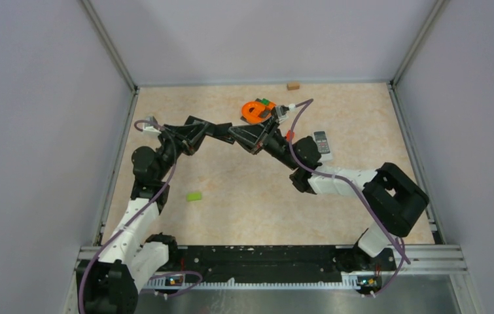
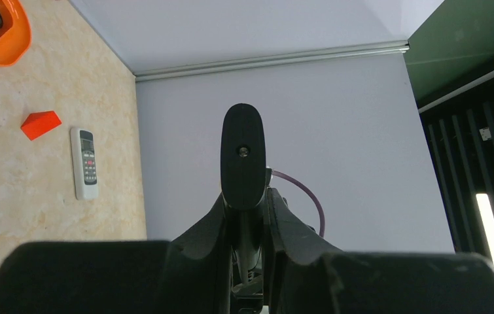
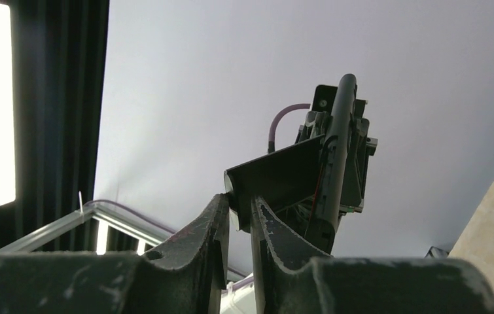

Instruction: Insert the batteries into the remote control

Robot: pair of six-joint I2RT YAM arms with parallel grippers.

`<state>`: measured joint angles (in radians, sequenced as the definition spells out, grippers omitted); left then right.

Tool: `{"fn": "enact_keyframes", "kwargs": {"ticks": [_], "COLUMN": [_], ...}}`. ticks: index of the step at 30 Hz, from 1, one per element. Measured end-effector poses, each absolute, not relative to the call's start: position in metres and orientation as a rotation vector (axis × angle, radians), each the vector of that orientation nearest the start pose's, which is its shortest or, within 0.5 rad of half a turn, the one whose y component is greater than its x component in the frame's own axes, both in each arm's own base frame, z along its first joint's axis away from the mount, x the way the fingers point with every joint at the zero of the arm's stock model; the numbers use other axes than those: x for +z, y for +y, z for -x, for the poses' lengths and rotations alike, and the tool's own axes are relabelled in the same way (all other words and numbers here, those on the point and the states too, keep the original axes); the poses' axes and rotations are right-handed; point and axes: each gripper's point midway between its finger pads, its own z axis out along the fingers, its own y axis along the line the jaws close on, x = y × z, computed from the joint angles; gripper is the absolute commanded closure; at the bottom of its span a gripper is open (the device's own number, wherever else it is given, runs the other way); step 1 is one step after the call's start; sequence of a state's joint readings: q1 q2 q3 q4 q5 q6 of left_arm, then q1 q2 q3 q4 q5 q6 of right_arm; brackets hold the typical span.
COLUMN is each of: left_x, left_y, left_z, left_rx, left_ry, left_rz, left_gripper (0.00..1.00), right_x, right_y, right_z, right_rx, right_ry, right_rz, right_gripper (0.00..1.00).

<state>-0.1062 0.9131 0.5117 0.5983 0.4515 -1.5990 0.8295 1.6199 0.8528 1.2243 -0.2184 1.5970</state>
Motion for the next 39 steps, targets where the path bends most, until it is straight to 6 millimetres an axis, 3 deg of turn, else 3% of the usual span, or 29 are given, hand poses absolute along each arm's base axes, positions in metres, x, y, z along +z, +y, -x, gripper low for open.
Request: {"fn": "enact_keyframes", "kwargs": {"ticks": [7, 14, 23, 39], "left_x": [0.323, 0.313, 0.304, 0.297], "left_y": [-0.146, -0.145, -0.146, -0.143], "left_z": [-0.304, -0.307, -0.308, -0.310], "left_rx": [-1.671, -1.643, -1.626, -1.632], "left_ry": [1.456, 1.483, 1.515, 1.499], "left_rz": [0.752, 0.789, 0.814, 0.861], "left_gripper": [1.00, 1.00, 1.00, 1.00], "right_x": [0.349, 0.339, 0.327, 0.303], "right_y": [0.391, 0.387, 0.381, 0.379], "right_z": [-0.256, -0.261, -0.263, -0.266], "right_rx": [2.182, 2.138, 2.106, 2.056], "right_ry": [1.457, 1.495, 1.519, 1.601], "right_rz": [-0.343, -0.406, -0.487, -0.581], "right_gripper": [0.80, 0.91, 0.94, 0.79]}}
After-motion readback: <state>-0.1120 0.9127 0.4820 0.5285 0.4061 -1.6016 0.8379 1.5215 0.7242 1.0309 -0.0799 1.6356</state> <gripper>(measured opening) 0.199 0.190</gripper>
